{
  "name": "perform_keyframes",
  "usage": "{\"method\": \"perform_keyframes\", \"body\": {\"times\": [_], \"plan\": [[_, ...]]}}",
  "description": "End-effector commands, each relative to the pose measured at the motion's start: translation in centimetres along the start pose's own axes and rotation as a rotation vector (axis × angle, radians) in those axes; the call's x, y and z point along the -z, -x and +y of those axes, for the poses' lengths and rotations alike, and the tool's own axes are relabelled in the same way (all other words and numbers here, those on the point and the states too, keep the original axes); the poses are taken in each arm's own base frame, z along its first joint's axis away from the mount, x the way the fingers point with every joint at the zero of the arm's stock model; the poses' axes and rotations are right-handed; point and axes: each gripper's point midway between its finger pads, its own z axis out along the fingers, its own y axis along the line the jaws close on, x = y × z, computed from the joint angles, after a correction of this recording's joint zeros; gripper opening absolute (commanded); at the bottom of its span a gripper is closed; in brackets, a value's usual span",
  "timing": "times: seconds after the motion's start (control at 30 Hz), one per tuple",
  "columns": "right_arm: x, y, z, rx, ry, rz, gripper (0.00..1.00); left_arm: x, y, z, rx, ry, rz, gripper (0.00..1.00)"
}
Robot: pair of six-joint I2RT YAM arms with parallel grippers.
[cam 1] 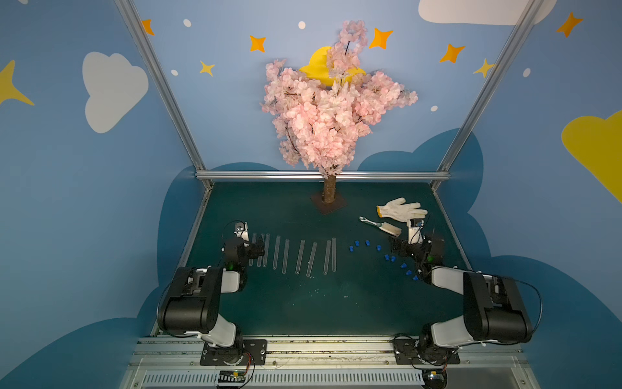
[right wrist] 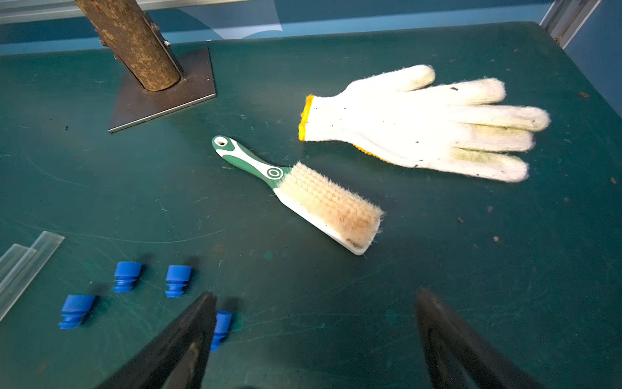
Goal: Remove stoppers from test tubes
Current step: Reset both arms
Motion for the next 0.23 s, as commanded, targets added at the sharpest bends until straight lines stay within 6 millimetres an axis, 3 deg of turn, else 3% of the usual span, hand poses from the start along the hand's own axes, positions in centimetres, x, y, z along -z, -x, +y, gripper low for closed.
{"method": "perform_keyframes", "body": {"times": [0.0,0.2], "plan": [[-0.17,0.59,-0.32,0.009,-0.020,-0.020,0.92,-0.01,1.39,0.10,0.009,0.010,-0.036,1.00],[-0.21,0.61,-0.32,0.008,-0.021,-0.020,0.92,-0.06,1.43,0.08,0.006,0.010,-0.034,1.00]]}}
